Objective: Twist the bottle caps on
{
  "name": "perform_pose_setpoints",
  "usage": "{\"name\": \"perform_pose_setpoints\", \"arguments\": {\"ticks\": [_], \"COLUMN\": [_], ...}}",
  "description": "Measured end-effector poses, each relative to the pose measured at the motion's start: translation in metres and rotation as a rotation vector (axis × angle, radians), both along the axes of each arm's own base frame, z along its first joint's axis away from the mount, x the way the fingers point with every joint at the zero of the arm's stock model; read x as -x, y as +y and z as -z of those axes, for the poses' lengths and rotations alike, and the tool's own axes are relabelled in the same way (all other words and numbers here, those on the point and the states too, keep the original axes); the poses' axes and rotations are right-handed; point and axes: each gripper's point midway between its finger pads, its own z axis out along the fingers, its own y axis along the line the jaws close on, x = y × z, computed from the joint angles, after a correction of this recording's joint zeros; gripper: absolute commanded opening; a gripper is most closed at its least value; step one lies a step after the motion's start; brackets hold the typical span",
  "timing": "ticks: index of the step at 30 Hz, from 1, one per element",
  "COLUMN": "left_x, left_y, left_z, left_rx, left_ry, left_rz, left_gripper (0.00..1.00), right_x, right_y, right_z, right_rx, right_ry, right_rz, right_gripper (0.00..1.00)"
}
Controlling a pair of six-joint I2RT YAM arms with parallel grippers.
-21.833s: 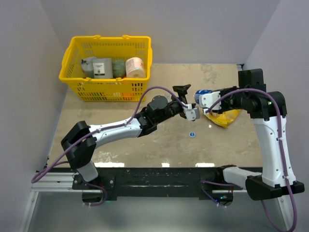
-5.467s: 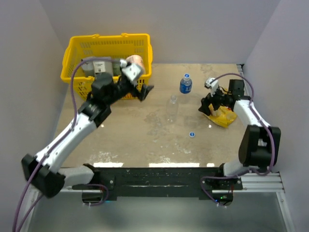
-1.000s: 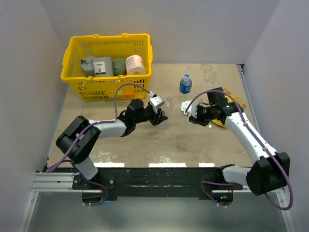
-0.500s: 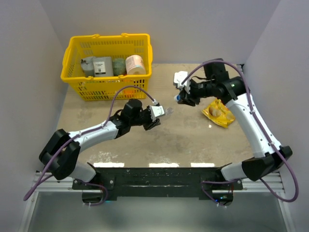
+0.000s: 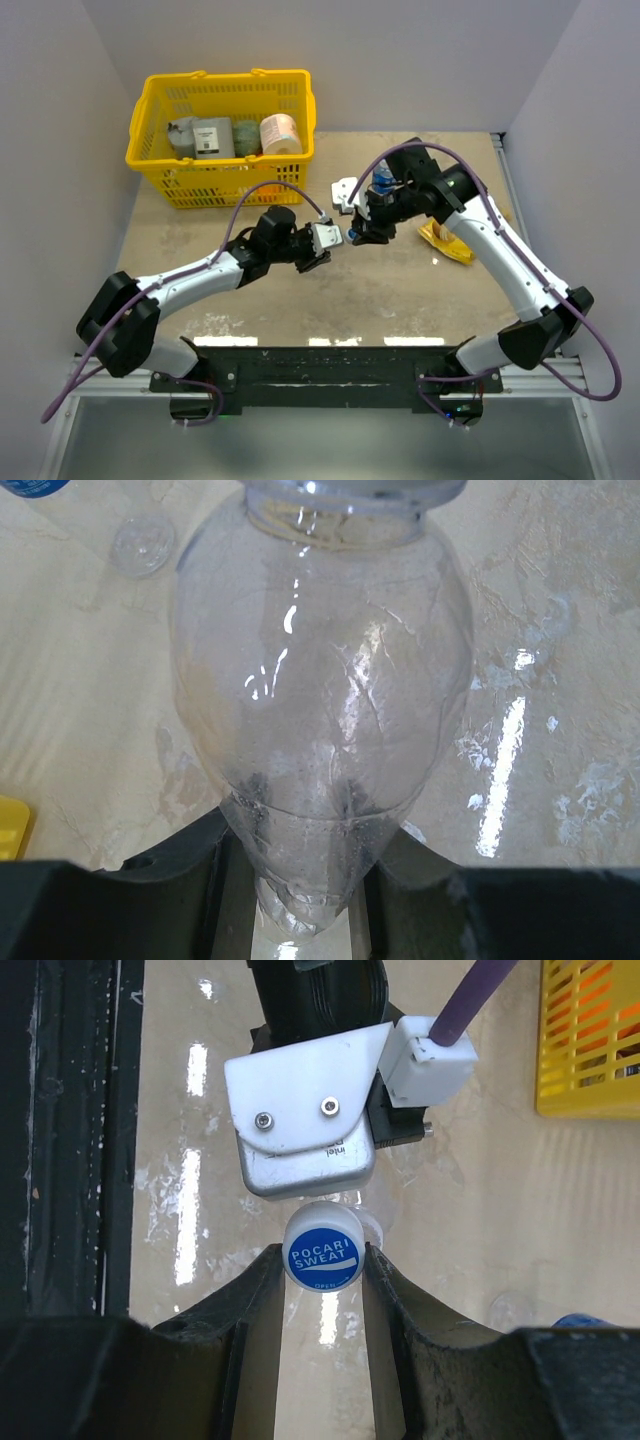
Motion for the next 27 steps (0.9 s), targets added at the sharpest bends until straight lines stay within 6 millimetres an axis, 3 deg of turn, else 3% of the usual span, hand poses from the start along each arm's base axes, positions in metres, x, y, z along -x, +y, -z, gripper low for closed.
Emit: {"name": "perform_pose_setpoints", "arguments": {"ticks": [10,27], "left_x": [0.001,0.006], "left_y": [0.001,-0.001], "left_z": [0.001,-0.011], "left_rx": [-0.006,0.026], "left_ry": [0.007,-0.006], "left_rz": [0.001,0.025], "left_gripper": [0.0,0.0], "right_x": [0.0,-0.008], "right_y": [-0.01,-0.014], "right_z": [0.017,0.011], "right_rx": [0.053,0.016], "right_ry": [-0.001,-0.117], "right_rz": [0.017,0.062], "right_gripper": [0.3,0.35]}}
